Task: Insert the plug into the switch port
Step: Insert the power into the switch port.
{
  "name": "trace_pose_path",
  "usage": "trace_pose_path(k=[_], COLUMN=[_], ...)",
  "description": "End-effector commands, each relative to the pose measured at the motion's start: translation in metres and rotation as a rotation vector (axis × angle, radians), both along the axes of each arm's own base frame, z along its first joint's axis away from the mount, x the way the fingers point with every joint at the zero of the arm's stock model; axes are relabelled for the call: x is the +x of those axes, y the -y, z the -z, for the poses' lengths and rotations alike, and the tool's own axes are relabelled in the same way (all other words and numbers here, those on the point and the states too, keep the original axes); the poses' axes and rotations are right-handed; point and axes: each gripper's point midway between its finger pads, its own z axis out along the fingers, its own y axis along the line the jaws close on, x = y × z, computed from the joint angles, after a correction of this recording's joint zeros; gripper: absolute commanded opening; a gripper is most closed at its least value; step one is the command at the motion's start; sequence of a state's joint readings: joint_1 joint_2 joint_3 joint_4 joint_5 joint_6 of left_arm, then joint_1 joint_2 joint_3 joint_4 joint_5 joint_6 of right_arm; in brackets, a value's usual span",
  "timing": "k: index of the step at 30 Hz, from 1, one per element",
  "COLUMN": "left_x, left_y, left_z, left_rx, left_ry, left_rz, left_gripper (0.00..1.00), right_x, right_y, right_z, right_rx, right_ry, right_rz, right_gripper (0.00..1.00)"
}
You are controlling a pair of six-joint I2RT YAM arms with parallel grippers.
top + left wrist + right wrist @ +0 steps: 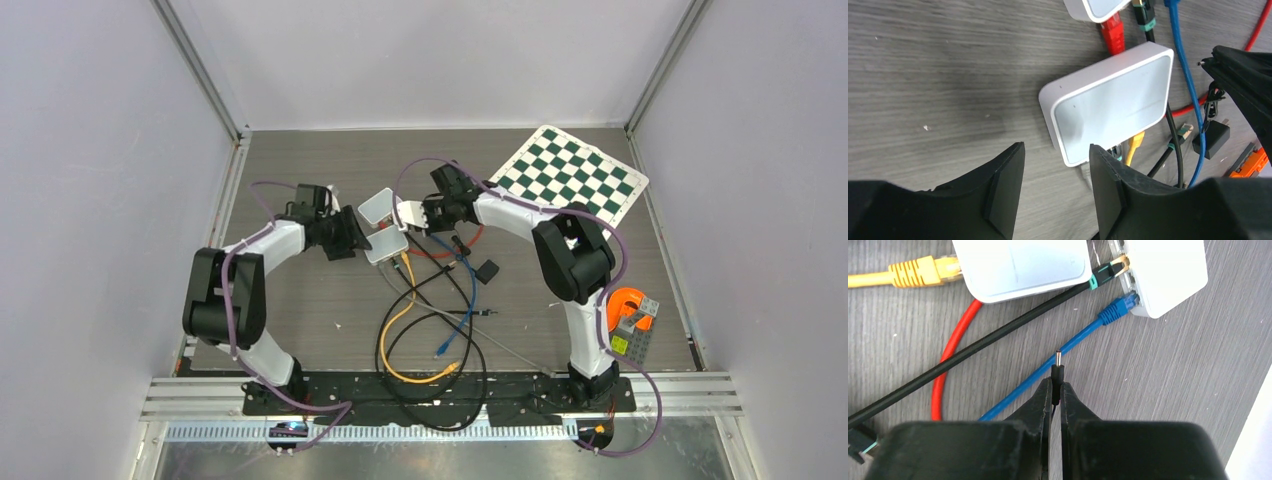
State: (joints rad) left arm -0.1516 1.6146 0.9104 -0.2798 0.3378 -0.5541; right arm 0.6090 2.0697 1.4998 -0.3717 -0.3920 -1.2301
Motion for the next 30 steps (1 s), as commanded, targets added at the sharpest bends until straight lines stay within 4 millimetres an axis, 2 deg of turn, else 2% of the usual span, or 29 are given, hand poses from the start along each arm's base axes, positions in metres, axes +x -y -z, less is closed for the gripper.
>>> trace_pose_path(k=[1,6,11,16,19,22,25,28,30], left_x=[0.027,0.037,0.046,0.046,0.041,0.032,0.027,0.026,0.027], left_y=[0.002,0.009,0.012,0.014,0.012,0.003,0.002,0.005,0.007], left_z=[-0.008,-0.006,-0.008,-0.009,-0.009,-0.003,0.004,0.007,0.009], left_rx=[-0.043,-0.060,-0.068,-0.073,-0.067,-0.019,-0.013,-0.039,-0.055], left_ry=[0.032,0.014,0.020,0.017,0.008,-0.013,-0.039,-0.048,-0.044], left_rz=[0.002,0.057,0.080,0.096,0.096,0.072,0.059,0.052,0.050], left_gripper=[0.51,0.46,0.37,0.33,0.34,0.41,0.43,0.43,0.39], right_x=[0.010,0.007,0.004,-0.002,-0.002,-0.001,-0.004,-0.003,-0.003], right_y=[-0.016,-0.023,-0.034,-0.044,-0.045,-0.042,-0.042,-0.043,-0.044], right_z=[-0.009,-0.008,-0.009,-0.014,-0.014,-0.014,-0.013,-0.013,-0.011], right_rx=[0.004,0.023,0.020,0.035,0.033,0.015,0.017,0.018,0.014], right_ry=[0.052,0.029,0.041,0.044,0.060,0.066,0.065,0.072,0.073], right_rz=[-0.025,-0.024,-0.042,-0.055,-0.063,-0.062,-0.071,-0.078,-0.084], right_gripper=[0.05,0.05,0.05,0.05,0.05,0.05,0.05,0.05,0.05])
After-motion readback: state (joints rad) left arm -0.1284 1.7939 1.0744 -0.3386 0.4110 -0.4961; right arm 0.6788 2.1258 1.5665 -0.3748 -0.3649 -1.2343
